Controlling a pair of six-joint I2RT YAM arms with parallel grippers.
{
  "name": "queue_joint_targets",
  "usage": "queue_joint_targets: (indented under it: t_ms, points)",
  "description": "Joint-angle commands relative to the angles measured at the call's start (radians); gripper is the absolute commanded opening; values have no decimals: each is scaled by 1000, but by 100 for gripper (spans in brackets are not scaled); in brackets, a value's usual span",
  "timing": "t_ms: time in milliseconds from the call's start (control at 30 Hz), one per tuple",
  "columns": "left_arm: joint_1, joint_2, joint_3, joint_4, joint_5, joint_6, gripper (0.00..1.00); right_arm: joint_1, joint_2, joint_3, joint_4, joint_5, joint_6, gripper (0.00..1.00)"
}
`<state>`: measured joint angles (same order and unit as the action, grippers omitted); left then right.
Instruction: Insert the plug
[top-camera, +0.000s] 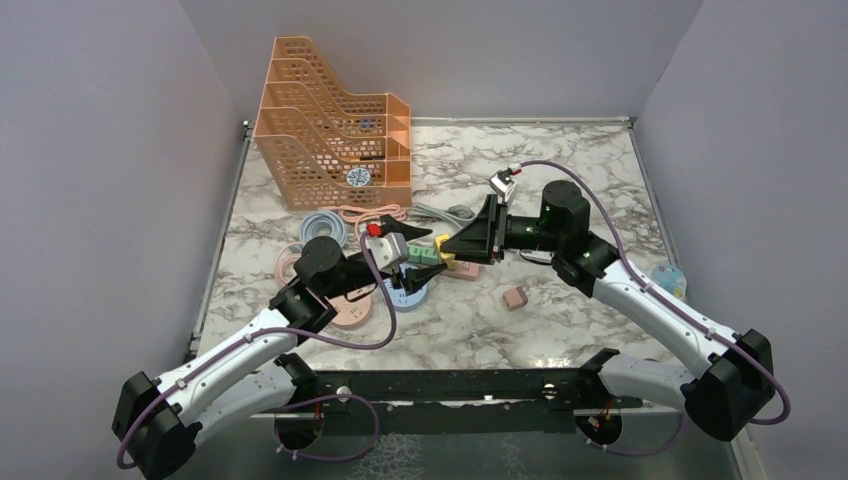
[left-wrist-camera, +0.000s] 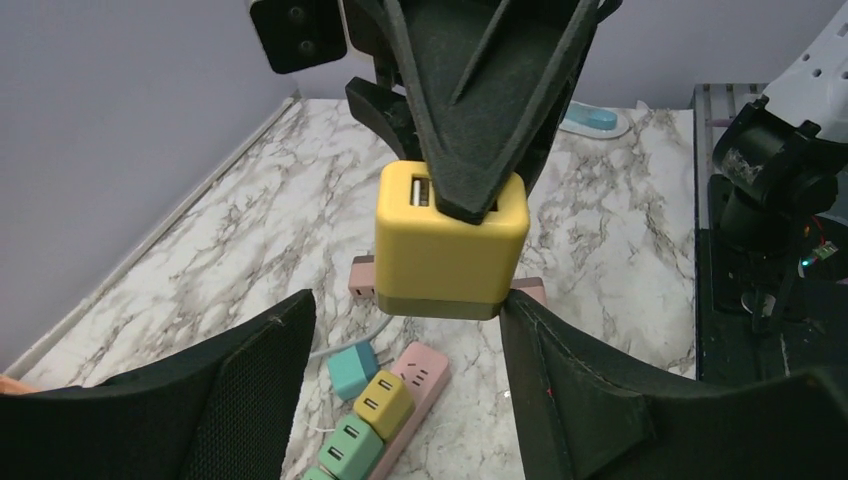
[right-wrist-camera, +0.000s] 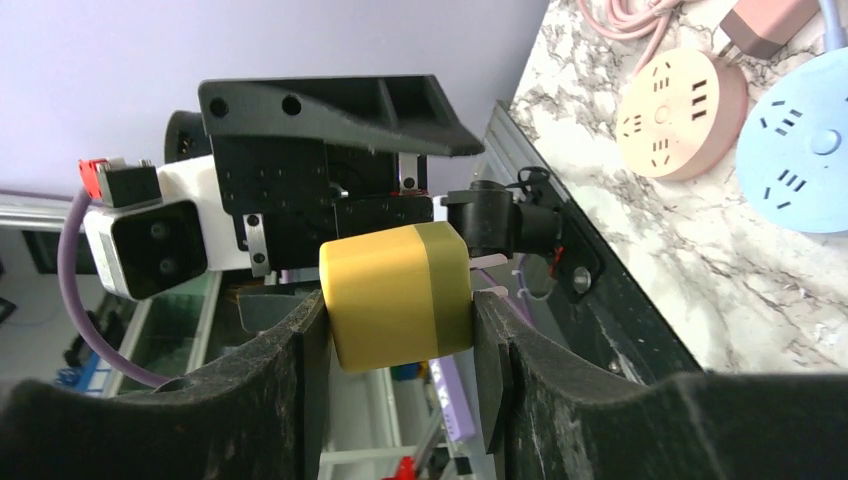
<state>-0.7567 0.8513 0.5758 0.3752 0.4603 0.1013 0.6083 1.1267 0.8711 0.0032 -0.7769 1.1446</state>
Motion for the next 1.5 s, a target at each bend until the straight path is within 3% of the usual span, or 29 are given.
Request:
queue_joint_targets:
  t_ms: [0,267,467,600,700,833,933,1100,1300,1467]
  points:
    - [-6,5,13,89,29,17,68,-2,10,-26,120,-44,123,37]
    - [-5,19,14,106,78,-21,68,-2,29,-52,149,-38,155,37]
    - [-7,31,2,106,61,-16,39,-2,31,-62,195,-50,166,41]
    - [-7,42,0,106,33,-13,29,-2,33,-46,116,-39,63,56]
    - [-7,42,-11,95,11,-6,29,-2,36,-2,-66,46,-128,63]
    - [-7,44,-8,-10,-40,29,28,9,68,89,-312,230,-431,64]
    - [-7,57,14,-123,-76,72,27,14,97,129,-392,284,-547,63]
    - [-7,105,62,-248,-96,105,27,58,161,200,-433,290,-635,63]
    - [-7,147,80,-260,-97,105,27,104,218,260,-443,319,-643,61]
    - [-7,160,87,-265,-95,113,27,113,259,270,-453,352,-611,54]
